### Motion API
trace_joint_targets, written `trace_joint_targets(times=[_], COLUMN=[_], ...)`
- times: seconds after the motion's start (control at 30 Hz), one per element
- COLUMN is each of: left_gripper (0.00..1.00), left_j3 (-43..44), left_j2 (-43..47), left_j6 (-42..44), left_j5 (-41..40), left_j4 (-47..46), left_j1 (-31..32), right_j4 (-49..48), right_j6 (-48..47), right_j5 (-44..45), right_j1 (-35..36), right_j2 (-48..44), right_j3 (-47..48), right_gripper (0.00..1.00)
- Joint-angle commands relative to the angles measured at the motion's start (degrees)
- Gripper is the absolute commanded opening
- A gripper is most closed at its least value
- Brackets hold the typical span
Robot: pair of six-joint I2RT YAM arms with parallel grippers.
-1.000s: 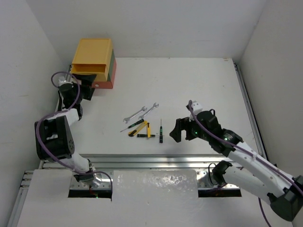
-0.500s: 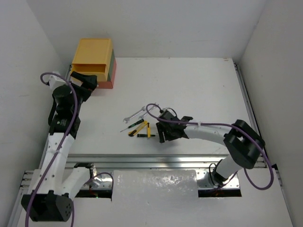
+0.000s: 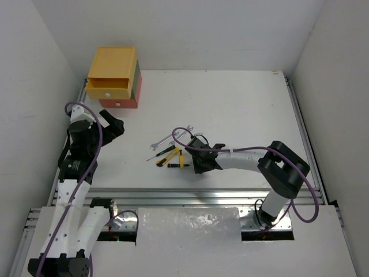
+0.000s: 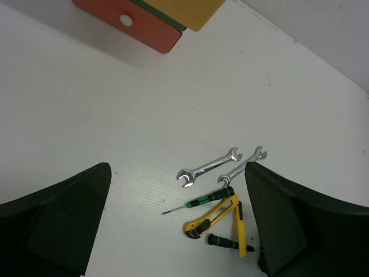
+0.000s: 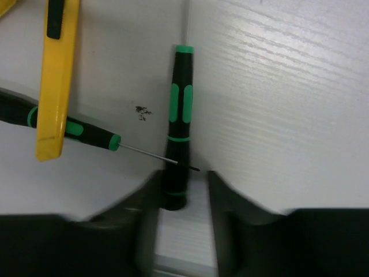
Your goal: Sort the tools into containers
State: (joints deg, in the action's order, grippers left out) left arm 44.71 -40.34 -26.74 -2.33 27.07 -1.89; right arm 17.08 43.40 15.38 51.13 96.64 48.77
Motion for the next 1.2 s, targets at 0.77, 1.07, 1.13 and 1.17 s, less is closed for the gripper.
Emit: trace_joint_targets(times=[0.77, 1.07, 1.13, 1.17], left_gripper=[1.0, 0.98, 0.94, 0.9], left_j3=[-4.88, -4.46, -4.19, -3.93], left_j2=[-7.47, -11.61, -12.04, -12.48], left_j6=[-16.21, -19.31, -19.4, -19.4], left_j5=[32.73, 14.21, 12.26, 12.17], left_j4=[-32.4, -36.21, -36.04, -35.86], left_j1=[10.57, 36.24, 37.39, 37.92], right_j4=[-8.48, -30.88, -31.67, -32.02], right_j6=[-18.0, -10.88, -10.61, -10.53], right_j5=[-19.17, -39.11, -39.54, -39.72], right_j1=[-5.26, -5.08, -5.08, -5.08], right_j2=[-31.82, -40.83, -40.83, -41.0], right_j3=[-4.99, -11.77, -11.95, -12.3], right_gripper=[0.0, 0.0, 0.0, 0.0])
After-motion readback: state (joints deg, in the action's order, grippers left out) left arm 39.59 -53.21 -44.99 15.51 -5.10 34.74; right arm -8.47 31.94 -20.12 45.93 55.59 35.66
